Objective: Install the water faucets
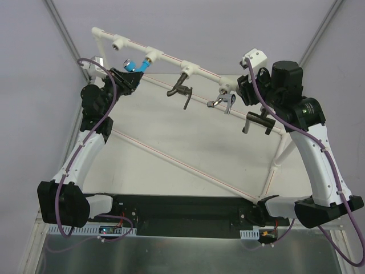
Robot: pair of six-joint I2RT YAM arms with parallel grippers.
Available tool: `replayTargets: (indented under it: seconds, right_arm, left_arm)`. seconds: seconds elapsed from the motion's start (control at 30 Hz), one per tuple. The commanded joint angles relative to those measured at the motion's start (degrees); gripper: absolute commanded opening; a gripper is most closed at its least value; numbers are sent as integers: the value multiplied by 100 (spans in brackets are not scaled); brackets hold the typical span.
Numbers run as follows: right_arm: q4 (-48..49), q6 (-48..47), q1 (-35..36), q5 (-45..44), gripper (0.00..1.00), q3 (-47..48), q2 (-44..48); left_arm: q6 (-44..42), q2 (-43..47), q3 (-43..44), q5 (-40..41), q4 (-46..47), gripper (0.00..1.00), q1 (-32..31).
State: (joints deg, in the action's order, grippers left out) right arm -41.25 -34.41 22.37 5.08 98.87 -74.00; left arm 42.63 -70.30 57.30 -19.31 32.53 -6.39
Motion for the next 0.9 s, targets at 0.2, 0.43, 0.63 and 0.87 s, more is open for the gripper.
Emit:
replayTargets:
  seconds: [0.2, 0.43, 0.63, 0.87]
  right_arm:
    - [127, 383, 224, 81, 1, -157, 105]
    - [126, 260, 277, 151, 1, -210, 149]
    - [126, 181, 320, 204, 1, -228, 184]
    - [126, 128, 338, 186, 1, -272, 201]
  left_arm:
    - [-1536, -361, 422, -363, -713, 0, -169]
    - [-2250, -361, 668, -486, -1301, 0, -178]
    - [-2435, -326, 914, -407, -1645, 0, -178]
    - [-2373, -405, 1363, -310, -2058, 0, -178]
